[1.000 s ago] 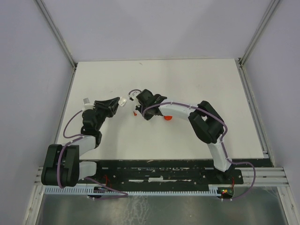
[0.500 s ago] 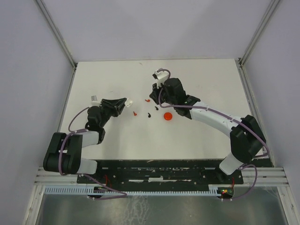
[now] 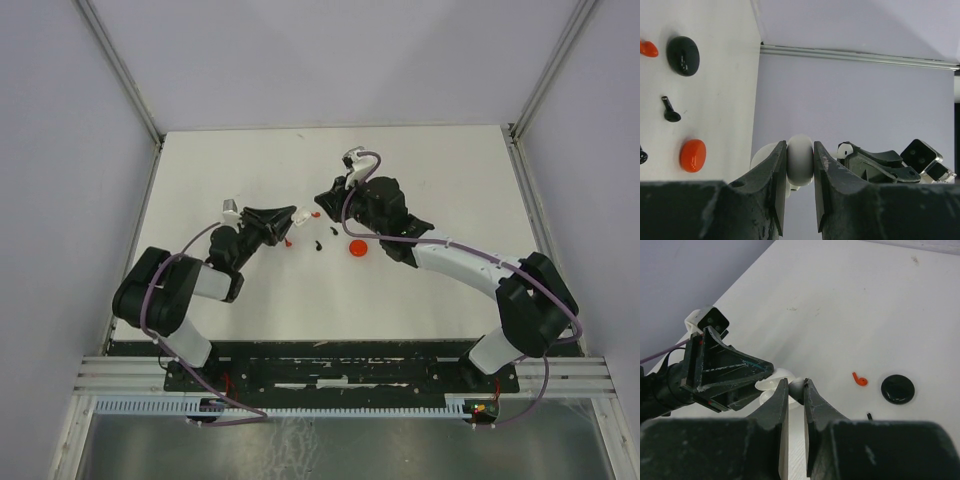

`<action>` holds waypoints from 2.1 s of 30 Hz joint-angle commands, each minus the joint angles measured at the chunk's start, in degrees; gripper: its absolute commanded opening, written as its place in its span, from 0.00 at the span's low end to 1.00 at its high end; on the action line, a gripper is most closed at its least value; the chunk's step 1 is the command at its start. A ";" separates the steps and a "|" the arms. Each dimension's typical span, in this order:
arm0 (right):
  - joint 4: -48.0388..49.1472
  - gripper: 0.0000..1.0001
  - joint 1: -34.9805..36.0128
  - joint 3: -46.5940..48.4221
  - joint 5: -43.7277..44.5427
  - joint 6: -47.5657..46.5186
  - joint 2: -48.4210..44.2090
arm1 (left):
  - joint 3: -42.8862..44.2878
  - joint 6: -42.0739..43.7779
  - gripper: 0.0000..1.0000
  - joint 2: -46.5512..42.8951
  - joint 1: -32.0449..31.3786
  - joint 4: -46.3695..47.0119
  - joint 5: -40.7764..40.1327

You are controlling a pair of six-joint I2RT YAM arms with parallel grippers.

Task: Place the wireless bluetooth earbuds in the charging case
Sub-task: Place the earbud in the charging case.

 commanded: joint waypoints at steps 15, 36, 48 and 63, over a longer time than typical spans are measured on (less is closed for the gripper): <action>12.56 0.01 -0.17 -2.69 -6.19 4.47 2.04 | 4.45 -5.75 0.03 3.40 -2.95 10.05 -1.55; 13.64 0.01 -0.14 -3.24 -7.73 5.26 3.79 | 5.31 -5.44 0.03 2.99 -3.59 9.20 -1.44; 13.46 0.01 -0.20 -4.19 -7.06 4.89 3.30 | 5.37 -5.62 0.03 2.13 -3.59 9.06 -1.92; 11.40 0.30 -0.17 -3.57 -5.70 3.52 1.85 | 5.07 -5.37 0.03 1.99 -3.57 8.97 -2.14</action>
